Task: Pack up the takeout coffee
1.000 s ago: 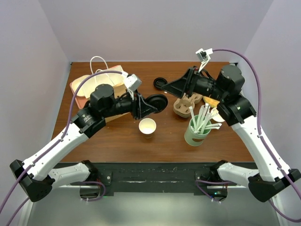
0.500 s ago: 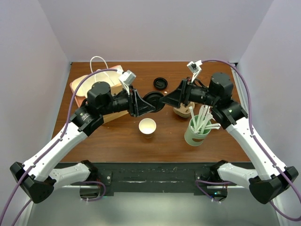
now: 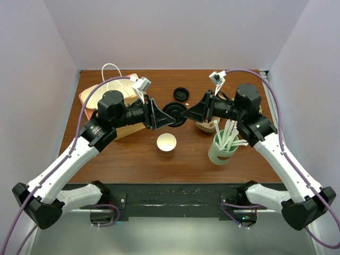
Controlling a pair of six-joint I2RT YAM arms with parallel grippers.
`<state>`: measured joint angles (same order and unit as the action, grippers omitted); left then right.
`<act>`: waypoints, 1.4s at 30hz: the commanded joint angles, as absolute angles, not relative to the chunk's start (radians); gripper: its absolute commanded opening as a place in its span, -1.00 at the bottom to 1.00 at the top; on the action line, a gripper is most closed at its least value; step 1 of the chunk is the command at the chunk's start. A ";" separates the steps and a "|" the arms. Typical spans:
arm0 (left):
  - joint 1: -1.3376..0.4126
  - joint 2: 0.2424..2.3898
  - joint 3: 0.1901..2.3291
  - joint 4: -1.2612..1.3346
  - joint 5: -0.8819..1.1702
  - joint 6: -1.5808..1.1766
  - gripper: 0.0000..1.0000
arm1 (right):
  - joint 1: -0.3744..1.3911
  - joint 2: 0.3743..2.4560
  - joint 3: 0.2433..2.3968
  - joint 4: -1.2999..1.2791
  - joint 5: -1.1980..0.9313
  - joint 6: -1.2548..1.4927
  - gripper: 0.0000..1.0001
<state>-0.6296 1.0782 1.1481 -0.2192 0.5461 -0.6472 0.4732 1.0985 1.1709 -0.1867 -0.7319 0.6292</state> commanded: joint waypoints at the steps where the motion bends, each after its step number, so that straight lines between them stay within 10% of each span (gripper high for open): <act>1: -0.627 1.077 1.164 -0.215 0.557 -0.663 0.05 | 0.479 1.081 1.167 -0.189 -0.692 0.640 -0.49; 11: -0.618 1.028 1.140 -0.386 0.422 -0.574 0.33 | 0.477 1.089 1.212 -0.288 -0.670 0.631 -0.52; 42: -0.618 1.032 0.943 -0.486 0.175 -0.500 0.23 | 0.480 1.578 1.207 -0.489 -0.865 0.543 -0.50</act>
<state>-0.6220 1.0214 0.9634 -0.5713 0.1787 -0.4976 0.4770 1.5272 1.1252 -0.4648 -0.7895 0.5896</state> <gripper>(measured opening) 0.610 0.304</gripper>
